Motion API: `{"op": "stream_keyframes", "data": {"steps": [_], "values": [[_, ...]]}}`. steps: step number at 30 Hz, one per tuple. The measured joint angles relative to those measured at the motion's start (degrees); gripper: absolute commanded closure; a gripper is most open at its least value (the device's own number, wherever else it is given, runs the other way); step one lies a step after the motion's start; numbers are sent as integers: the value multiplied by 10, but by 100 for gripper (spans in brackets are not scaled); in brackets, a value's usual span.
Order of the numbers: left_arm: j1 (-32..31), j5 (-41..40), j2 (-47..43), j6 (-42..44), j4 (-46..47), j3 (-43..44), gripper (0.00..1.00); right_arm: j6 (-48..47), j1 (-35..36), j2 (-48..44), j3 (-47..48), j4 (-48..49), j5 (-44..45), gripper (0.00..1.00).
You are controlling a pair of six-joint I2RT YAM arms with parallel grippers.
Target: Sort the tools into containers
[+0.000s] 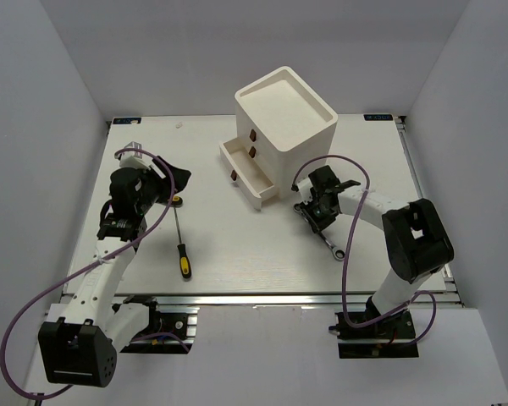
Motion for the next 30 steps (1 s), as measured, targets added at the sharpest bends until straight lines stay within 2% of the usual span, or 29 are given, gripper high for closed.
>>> {"op": "stream_keyframes", "data": {"steps": [2, 9, 18, 30], "values": [[0, -1, 0, 0, 0, 0, 23, 0, 0, -1, 0, 0, 0, 100], [0, -4, -2, 2, -5, 0, 22, -27, 0, -19, -15, 5, -26, 100], [0, -4, -4, 2, -5, 0, 22, -75, 10, -45, -16, -52, -87, 100], [0, -4, -10, 2, -5, 0, 22, -83, 61, -60, 65, -78, -112, 100]]}}
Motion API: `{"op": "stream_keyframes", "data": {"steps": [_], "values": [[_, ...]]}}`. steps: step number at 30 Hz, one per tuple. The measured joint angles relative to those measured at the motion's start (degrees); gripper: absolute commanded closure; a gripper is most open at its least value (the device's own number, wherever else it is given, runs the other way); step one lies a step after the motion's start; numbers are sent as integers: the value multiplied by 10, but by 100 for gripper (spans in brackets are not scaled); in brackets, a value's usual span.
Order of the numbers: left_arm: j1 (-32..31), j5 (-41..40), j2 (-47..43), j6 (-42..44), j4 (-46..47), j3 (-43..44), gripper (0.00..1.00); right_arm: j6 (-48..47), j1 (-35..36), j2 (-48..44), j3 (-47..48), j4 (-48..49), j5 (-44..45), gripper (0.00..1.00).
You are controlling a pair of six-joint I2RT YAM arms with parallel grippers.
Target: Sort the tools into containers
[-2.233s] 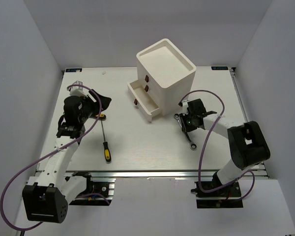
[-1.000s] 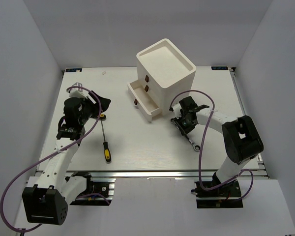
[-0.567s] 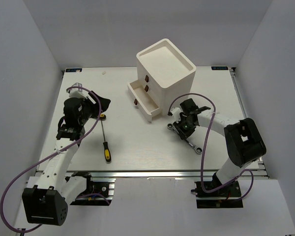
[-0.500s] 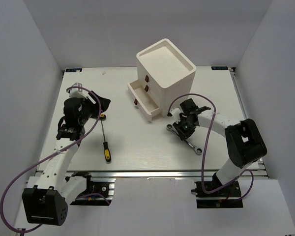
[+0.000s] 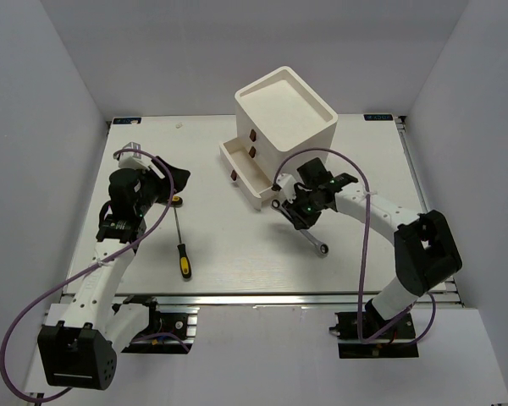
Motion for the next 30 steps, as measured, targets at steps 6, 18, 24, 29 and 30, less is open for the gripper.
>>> {"op": "stream_keyframes", "data": {"steps": [6, 18, 24, 29, 30], "values": [[0, 0, 0, 0, 0, 0, 22, 5, 18, 3, 27, 2, -4, 100], [0, 0, 0, 0, 0, 0, 22, 32, 32, 53, 92, 30, 3, 100], [0, -1, 0, 0, 0, 0, 22, 43, 35, 75, 127, 45, 9, 100], [0, -1, 0, 0, 0, 0, 22, 49, 37, 102, 169, 53, 14, 100], [0, -1, 0, 0, 0, 0, 22, 50, 37, 106, 176, 57, 16, 100]]}}
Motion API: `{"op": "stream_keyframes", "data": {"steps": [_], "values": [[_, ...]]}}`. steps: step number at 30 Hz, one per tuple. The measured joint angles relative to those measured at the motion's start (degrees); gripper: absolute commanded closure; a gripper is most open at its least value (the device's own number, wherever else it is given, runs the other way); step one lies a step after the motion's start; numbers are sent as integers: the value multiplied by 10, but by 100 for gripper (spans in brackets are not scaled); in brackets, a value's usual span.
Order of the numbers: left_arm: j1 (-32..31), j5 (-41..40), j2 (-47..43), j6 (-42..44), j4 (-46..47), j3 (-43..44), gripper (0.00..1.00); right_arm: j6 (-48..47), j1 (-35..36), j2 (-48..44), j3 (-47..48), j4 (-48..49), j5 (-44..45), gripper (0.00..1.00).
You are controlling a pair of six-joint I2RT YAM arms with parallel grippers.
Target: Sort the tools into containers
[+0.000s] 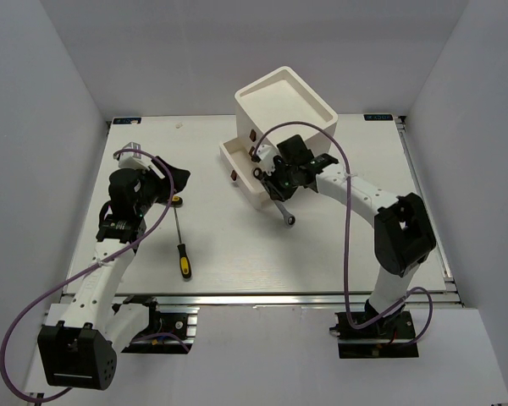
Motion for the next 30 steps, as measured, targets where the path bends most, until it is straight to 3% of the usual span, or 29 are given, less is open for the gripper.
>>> {"op": "stream_keyframes", "data": {"steps": [16, 17, 18, 20, 24, 30], "values": [[0, -1, 0, 2, -4, -1, 22, 0, 14, 10, 45, 48, 26, 100], [0, -1, 0, 2, -5, -1, 22, -4, 14, 10, 45, 47, 25, 96], [0, -1, 0, 3, -5, -1, 22, -9, 14, 10, 45, 46, 24, 83], [0, -2, 0, 4, -8, -1, 22, -25, 14, 8, 36, 47, 23, 72], [0, -3, 0, 4, -8, -1, 22, -68, 14, -26, -37, 40, 16, 41], [0, -3, 0, 4, -8, -9, 22, -107, 14, -94, -140, 3, 5, 36]]}}
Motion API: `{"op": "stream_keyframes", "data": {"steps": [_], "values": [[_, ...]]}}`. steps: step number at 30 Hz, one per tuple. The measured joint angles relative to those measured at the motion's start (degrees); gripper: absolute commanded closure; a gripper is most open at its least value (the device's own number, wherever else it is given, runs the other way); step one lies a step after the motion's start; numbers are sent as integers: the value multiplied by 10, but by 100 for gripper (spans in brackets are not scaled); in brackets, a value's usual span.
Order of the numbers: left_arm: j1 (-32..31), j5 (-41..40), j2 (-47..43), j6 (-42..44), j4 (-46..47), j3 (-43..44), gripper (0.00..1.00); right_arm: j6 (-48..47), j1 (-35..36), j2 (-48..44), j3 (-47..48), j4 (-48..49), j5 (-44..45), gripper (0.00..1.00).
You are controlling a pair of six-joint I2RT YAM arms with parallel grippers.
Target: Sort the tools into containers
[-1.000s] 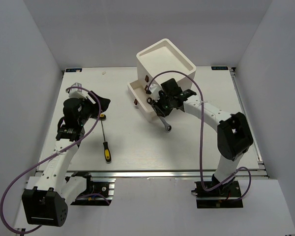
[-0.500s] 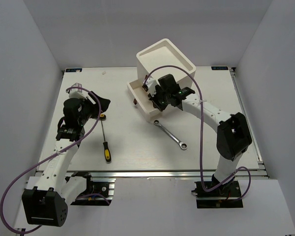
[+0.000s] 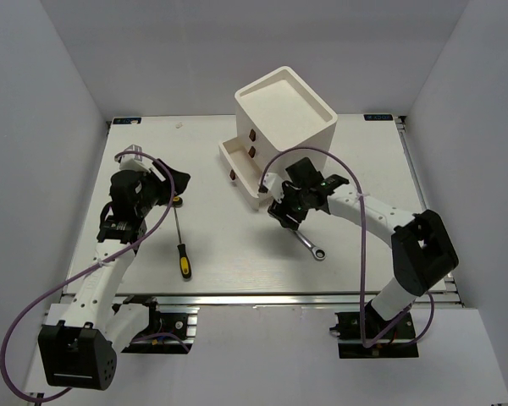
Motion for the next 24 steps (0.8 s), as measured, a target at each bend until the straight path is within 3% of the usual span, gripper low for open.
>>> {"op": "stream_keyframes", "data": {"steps": [7, 18, 24], "values": [[0, 0, 0, 0, 0, 0, 22, 3, 0, 1, -65, -6, 14, 36], [0, 0, -15, 0, -7, -2, 22, 44, 0, 70, -64, 10, 57, 38], [0, -3, -26, 0, -14, -8, 22, 61, 0, 73, -62, 12, 61, 45]]}}
